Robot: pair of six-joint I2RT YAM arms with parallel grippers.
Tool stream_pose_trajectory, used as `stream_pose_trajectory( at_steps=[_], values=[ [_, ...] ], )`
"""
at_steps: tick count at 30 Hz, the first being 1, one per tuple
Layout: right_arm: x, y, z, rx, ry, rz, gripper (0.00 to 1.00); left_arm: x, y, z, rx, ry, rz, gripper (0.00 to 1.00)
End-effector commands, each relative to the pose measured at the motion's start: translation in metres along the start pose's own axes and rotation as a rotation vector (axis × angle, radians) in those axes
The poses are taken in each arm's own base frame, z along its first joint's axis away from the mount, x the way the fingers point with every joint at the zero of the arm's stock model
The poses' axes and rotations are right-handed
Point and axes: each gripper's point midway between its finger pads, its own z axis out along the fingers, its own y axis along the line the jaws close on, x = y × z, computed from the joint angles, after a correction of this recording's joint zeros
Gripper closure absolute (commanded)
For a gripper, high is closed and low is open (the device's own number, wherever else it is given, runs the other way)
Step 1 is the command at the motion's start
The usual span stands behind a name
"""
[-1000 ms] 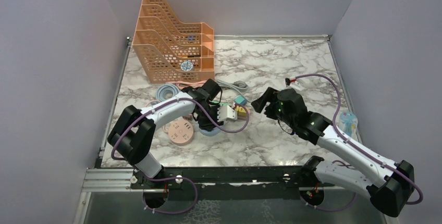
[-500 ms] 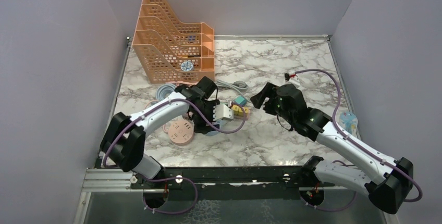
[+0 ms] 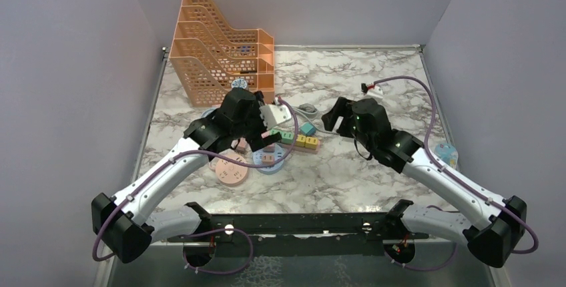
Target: Insert the plug
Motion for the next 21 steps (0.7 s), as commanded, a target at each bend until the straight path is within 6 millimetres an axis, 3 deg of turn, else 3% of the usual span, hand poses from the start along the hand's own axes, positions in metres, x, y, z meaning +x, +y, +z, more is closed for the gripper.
stream_pose_trajectory(
  at_steps=[1,4,7,14,21],
  values=[
    [-0.022,-0.019,0.015,0.105,-0.021,-0.123,0.26,-0.027,0.087,-0.043,-0.507,-0.105,-0.394,0.01],
    [-0.027,-0.040,0.034,0.142,0.025,-0.121,0.25,-0.033,0.083,-0.045,-0.501,-0.162,-0.504,0.01],
    [-0.033,-0.077,0.057,0.206,0.053,-0.111,0.25,-0.038,0.072,-0.040,-0.464,-0.236,-0.649,0.01],
    [-0.017,-0.142,0.104,0.378,0.179,-0.150,0.25,-0.060,0.022,-0.012,-0.184,-0.420,-0.922,0.01],
    [-0.013,-0.180,0.124,0.516,0.209,-0.125,0.29,-0.063,0.008,0.003,-0.095,-0.436,-0.995,0.03]
  ],
)
